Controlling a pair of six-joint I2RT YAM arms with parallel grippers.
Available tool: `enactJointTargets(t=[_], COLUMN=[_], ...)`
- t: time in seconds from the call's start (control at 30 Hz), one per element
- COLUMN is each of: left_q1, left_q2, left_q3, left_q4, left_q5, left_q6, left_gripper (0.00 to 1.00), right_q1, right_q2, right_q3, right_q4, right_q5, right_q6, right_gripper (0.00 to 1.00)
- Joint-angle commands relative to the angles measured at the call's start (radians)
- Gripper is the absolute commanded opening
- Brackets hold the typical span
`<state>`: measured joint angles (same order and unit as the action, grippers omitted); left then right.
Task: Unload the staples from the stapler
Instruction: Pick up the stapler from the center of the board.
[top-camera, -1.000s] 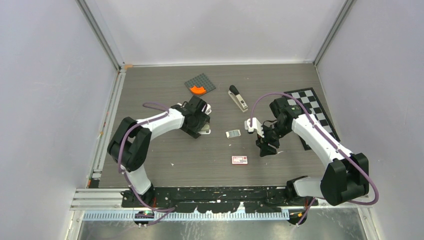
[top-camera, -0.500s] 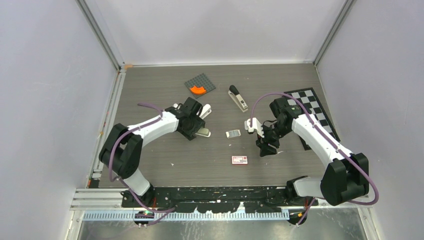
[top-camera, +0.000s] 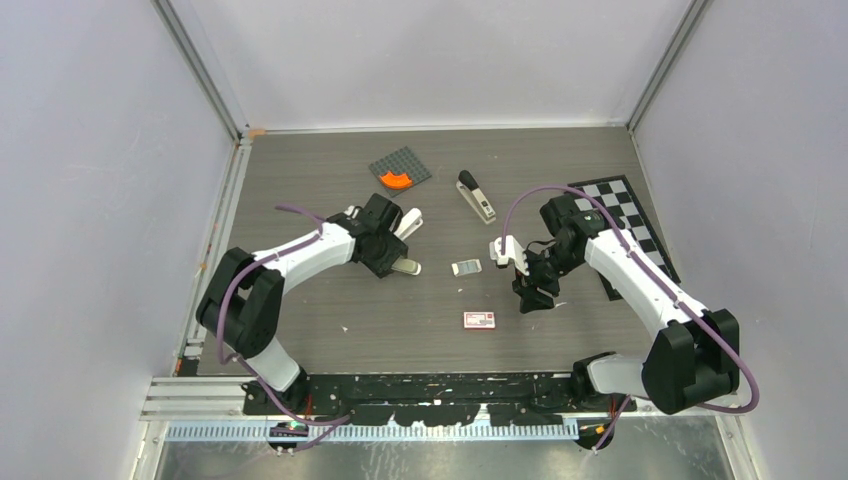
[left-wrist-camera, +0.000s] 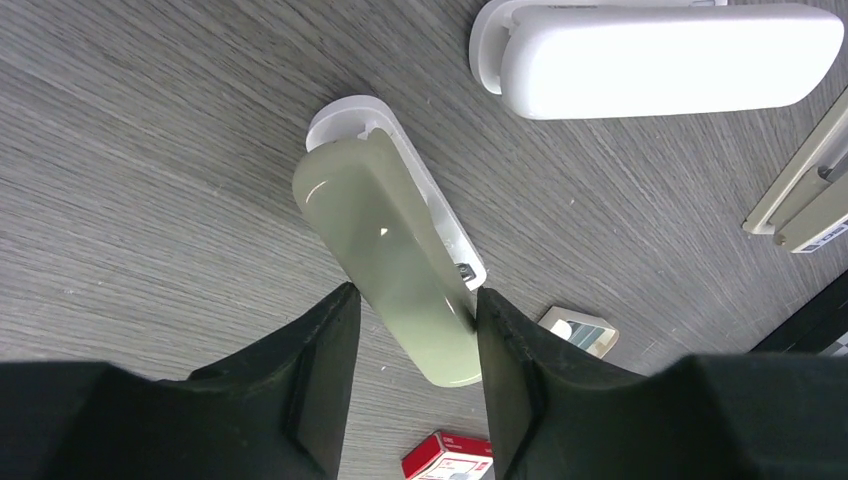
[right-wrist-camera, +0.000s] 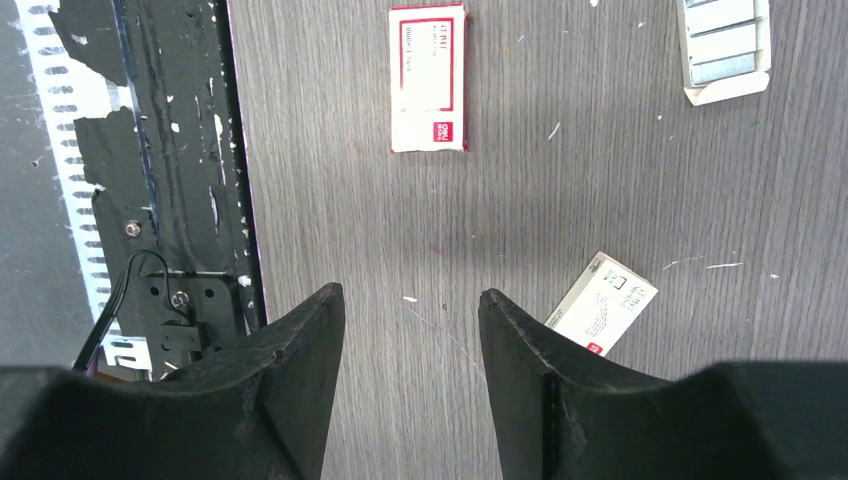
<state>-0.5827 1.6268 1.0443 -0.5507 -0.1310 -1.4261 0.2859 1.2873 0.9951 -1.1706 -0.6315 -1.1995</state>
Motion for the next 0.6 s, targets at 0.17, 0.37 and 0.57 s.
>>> enactJointTargets(t=[0.17, 0.37, 0.57], left_q1=[0.003, 0.005, 0.004], left_q2=[0.020, 0.000, -0.005], left_q3=[-0.004, -0.017, -0.011], left_q4=[0.044, 0.054, 0.028], left_q5=[0.030, 0.031, 0.038], left_q6=[0.016, 0.044, 0.087], left_gripper=[0.39, 0.32, 0.28], right_q1=[-0.003, -0.003, -0.003], right_q2=[-0.029, -0.026, -0.028], right_q3=[0.020, 0.019, 0.018], right_q4=[-0.010, -0.009, -0.009], right_q5=[-0.028, -0.028, -0.028], right_q6=[-0.013, -0.012, -0.015], right_gripper=[0.57, 0.57, 0.57])
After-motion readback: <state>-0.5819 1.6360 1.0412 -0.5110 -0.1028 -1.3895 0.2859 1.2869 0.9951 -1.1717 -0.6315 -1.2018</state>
